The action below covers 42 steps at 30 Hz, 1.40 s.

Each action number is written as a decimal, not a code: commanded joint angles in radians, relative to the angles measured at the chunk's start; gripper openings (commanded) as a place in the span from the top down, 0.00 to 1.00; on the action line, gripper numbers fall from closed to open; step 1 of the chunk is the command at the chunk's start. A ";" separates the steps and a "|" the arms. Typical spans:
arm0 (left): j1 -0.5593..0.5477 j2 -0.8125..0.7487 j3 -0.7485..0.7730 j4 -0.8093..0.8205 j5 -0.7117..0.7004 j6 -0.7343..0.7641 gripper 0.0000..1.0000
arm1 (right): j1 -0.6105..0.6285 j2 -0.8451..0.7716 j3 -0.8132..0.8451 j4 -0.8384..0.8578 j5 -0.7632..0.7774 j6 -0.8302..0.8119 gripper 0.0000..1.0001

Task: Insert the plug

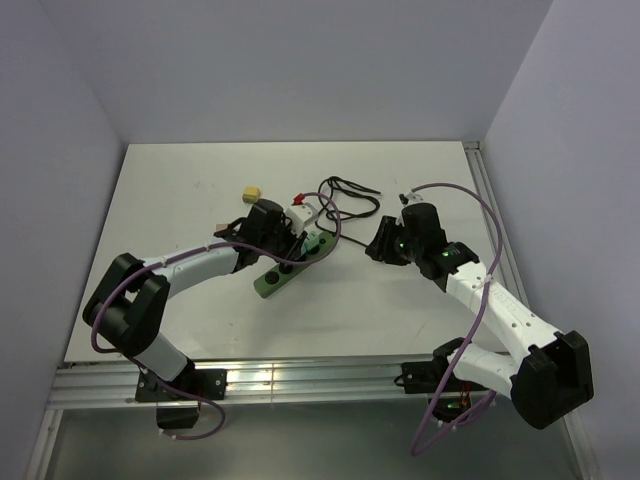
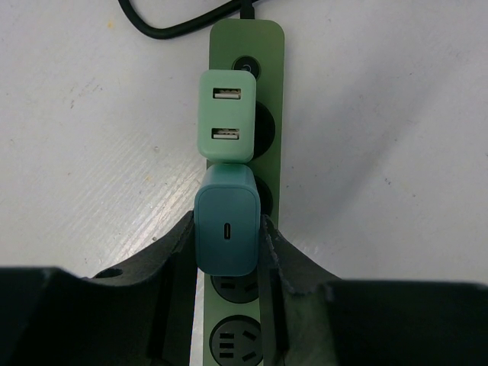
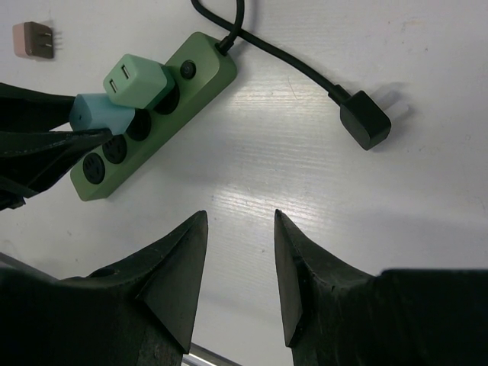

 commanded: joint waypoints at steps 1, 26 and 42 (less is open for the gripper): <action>0.016 -0.020 -0.014 -0.058 0.001 0.012 1.00 | -0.004 -0.019 -0.010 0.033 -0.006 -0.006 0.53; 0.088 -0.072 -0.027 -0.047 0.067 -0.019 1.00 | -0.004 -0.030 -0.016 0.027 0.000 -0.012 0.53; 0.109 -0.132 -0.047 0.027 0.162 -0.044 1.00 | -0.004 -0.025 -0.019 0.028 -0.006 -0.009 0.53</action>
